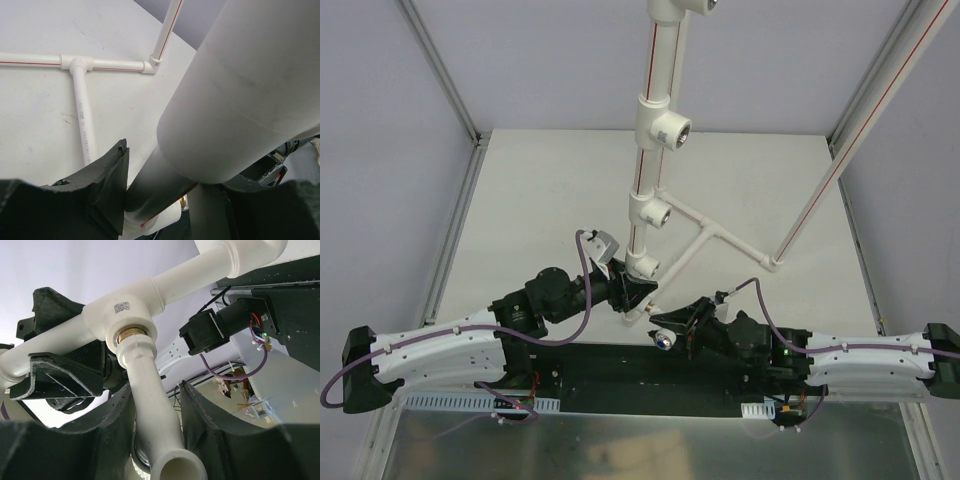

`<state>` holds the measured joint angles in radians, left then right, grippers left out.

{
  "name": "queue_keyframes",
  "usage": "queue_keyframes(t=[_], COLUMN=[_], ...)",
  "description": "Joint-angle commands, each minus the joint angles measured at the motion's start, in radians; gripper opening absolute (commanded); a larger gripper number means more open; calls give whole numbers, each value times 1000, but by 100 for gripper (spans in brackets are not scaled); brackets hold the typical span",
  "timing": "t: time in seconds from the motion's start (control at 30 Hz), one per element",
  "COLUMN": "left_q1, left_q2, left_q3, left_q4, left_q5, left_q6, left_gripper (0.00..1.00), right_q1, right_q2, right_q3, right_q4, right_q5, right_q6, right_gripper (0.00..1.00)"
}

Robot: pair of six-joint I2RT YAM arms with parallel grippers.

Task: Install the water faucets
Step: Install the water faucet onto the adaptor.

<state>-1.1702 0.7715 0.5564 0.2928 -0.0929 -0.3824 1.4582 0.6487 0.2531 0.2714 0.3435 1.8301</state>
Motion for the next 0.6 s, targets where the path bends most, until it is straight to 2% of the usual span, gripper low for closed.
queue_keyframes(t=[0.0, 0.1, 0.2, 0.4, 0.57], left_q1=[-46, -46, -48, -48, -46], left_q2=[-21, -28, -28, -2, 5], left_q3=[-9, -10, -6, 8, 16], left_q4=[31, 29, 26, 26, 37], left_q5=[177, 174, 173, 186, 196], left_q6=[-185, -185, -187, -191, -196], left_gripper=[0, 0, 0, 0, 0], right_q1=[-45, -45, -45, -47, -47], right_q2=[25, 17, 2, -29, -8], right_q3=[2, 8, 24, 136, 184], right_q4=[226, 190, 129, -41, -54], right_q5=[134, 143, 172, 247, 261], right_q6=[133, 106, -15, -476, -822], right_gripper=[0, 0, 0, 0, 0])
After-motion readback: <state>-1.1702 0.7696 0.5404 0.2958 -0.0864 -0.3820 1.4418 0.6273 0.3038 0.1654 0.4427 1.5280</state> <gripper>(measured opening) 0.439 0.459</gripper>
